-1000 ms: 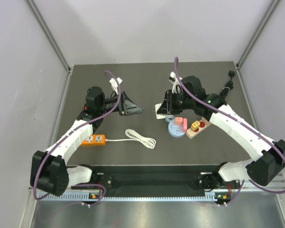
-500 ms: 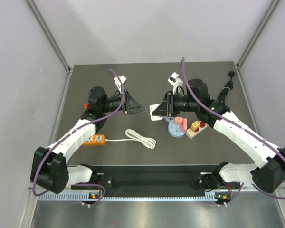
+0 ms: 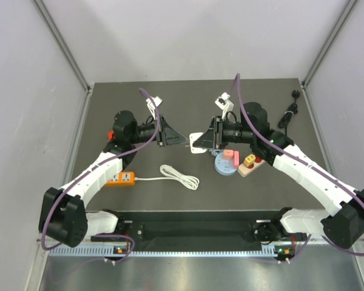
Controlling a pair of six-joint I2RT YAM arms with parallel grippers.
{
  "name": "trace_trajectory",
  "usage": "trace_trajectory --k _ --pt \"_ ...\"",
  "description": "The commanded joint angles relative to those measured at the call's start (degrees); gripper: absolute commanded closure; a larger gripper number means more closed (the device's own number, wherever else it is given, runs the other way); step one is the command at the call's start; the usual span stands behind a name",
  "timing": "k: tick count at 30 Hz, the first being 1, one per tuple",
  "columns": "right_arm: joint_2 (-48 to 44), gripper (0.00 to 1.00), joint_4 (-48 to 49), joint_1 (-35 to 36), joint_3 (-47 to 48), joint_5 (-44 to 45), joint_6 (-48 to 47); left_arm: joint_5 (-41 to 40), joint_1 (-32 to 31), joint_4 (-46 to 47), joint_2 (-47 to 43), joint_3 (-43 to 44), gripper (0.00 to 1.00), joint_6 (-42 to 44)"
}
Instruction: Insert the plug
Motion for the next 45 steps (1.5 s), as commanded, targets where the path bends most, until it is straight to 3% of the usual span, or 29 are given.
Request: trace_trajectory --k 1,4,13,19,27,43,45 --pt "-1.8 1.00 5.8 -0.3 -0.2 -2.5 1.1 -0.8 -0.3 0.4 -0.2 1.8 0.92 3.0" --pt "-1.8 1.00 6.8 -0.3 -0.5 -2.8 1.5 -1.1 -0.4 0.1 0.0 1.7 1.00 3.7" --pt "-2.5 1.00 12.7 -1.0 -2.2 -5.1 4.2 -1.7 -0.3 0.4 0.5 0.9 1.00 4.1" --pt "-3.4 1.00 17.4 -1.3 -4.2 -7.2 6.7 -1.0 -0.4 6.4 0.7 -0.9 1.00 0.3" --pt "-4.3 1.00 24.0 -1.8 -6.2 -10.2 10.0 0.6 -0.3 26.1 0.9 -3.1 1.00 -11.3" --pt "-5.3 1.00 28.0 -2.1 -8.1 -11.5 12.3 -0.3 -0.3 30.8 0.1 -3.5 1.00 -15.8" --pt "-5.4 1.00 27.1 -2.2 -8.0 -11.2 11.7 -0.5 -0.3 30.1 -0.1 -3.3 0.89 -15.8"
